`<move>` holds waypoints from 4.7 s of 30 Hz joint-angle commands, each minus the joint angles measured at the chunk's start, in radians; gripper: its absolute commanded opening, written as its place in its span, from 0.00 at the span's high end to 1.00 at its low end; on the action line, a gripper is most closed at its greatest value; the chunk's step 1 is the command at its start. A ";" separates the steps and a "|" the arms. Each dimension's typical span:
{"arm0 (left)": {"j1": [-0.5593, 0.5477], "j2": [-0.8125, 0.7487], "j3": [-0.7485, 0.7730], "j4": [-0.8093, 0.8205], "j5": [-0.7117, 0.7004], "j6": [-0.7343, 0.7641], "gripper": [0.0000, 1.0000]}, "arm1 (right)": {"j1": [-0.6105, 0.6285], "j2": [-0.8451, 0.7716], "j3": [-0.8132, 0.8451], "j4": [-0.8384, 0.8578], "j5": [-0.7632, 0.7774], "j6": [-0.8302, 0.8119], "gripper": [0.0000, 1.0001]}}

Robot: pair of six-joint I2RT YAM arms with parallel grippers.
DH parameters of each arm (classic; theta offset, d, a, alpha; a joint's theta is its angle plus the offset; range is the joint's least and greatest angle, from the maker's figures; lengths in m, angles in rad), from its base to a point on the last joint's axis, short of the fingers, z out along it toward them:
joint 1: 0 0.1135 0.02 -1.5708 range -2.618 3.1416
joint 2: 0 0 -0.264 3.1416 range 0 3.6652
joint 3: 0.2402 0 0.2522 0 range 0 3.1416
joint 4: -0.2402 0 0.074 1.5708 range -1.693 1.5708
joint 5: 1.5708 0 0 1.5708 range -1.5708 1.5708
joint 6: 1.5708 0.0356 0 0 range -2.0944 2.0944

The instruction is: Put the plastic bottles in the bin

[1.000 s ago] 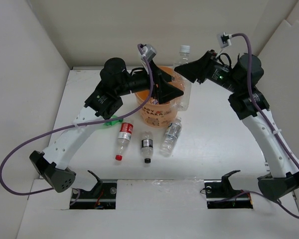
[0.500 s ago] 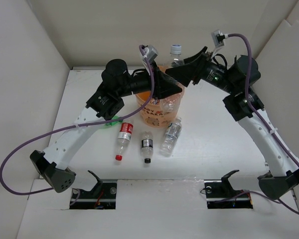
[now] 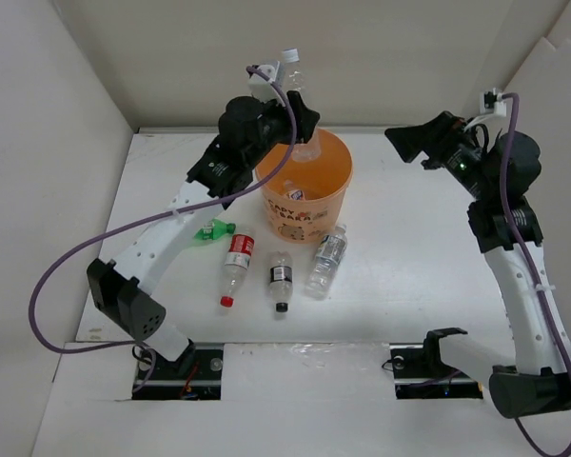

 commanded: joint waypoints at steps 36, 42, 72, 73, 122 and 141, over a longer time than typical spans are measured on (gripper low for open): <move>-0.056 -0.528 -0.312 -0.142 0.048 -0.065 0.00 | 0.714 0.339 -0.506 -0.046 0.980 0.579 0.00; -0.056 -0.564 -0.333 -0.161 0.048 -0.065 0.00 | 0.714 0.448 -0.457 -0.100 0.971 0.591 0.00; -0.056 -0.392 -0.353 0.009 0.557 -0.101 0.00 | 0.631 -0.325 -0.526 -0.264 1.126 0.304 1.00; -0.056 -0.381 -0.376 0.043 0.598 -0.124 0.00 | 0.576 -0.360 -0.509 -0.183 1.018 0.150 1.00; -0.163 -0.281 -0.362 0.392 0.431 -0.177 0.90 | 0.410 -0.271 -0.244 0.225 0.219 -0.068 0.00; -0.091 0.110 0.037 -0.133 -0.354 -0.177 0.53 | 0.378 -0.417 -0.193 -0.150 0.655 -0.193 0.00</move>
